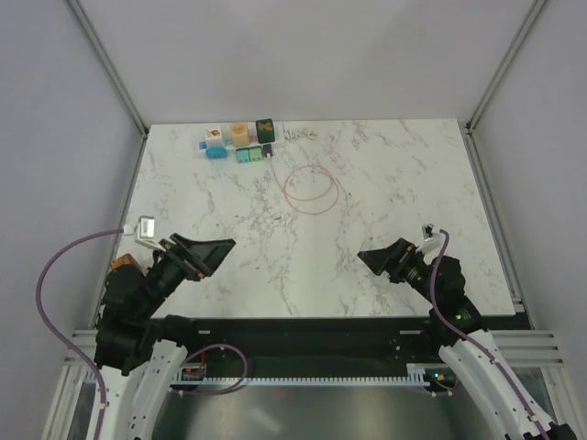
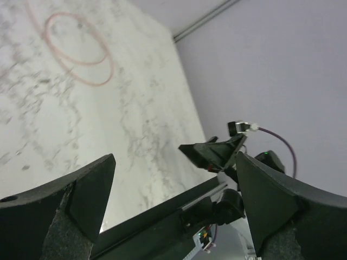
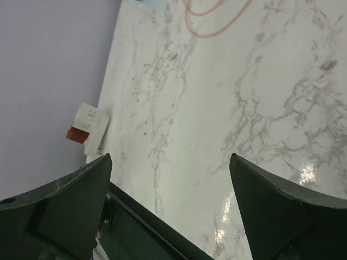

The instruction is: Pull the plug off the socket

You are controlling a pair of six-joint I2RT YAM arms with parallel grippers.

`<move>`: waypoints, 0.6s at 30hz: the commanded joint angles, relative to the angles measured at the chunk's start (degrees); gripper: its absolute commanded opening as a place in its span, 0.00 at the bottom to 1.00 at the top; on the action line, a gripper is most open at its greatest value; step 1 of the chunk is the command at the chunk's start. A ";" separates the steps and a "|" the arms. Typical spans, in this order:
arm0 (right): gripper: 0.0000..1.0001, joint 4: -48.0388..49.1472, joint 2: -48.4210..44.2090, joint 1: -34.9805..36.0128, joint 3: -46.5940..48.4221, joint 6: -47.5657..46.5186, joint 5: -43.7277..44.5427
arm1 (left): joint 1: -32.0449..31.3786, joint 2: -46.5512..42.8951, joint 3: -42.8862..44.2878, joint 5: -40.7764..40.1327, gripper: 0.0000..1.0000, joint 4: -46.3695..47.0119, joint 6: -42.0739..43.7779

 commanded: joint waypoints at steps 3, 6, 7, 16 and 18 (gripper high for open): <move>0.98 -5.82 5.76 -0.24 4.03 -3.69 5.10 | 0.25 12.03 6.19 1.10 1.00 -19.23 7.87; 0.98 -5.74 8.39 -0.24 4.65 -7.03 4.23 | 0.25 14.15 7.25 2.96 1.00 -20.28 12.19; 0.98 -5.31 10.14 -0.24 4.74 -7.73 3.36 | 0.17 13.63 7.43 1.30 1.00 -20.81 12.02; 0.98 14.88 33.84 1.85 7.11 -10.03 -10.18 | 0.25 13.62 12.26 -5.56 1.00 -27.31 12.28; 0.98 22.89 37.74 4.76 8.42 -7.92 -9.66 | 0.25 15.91 14.37 -6.70 1.00 -29.25 13.07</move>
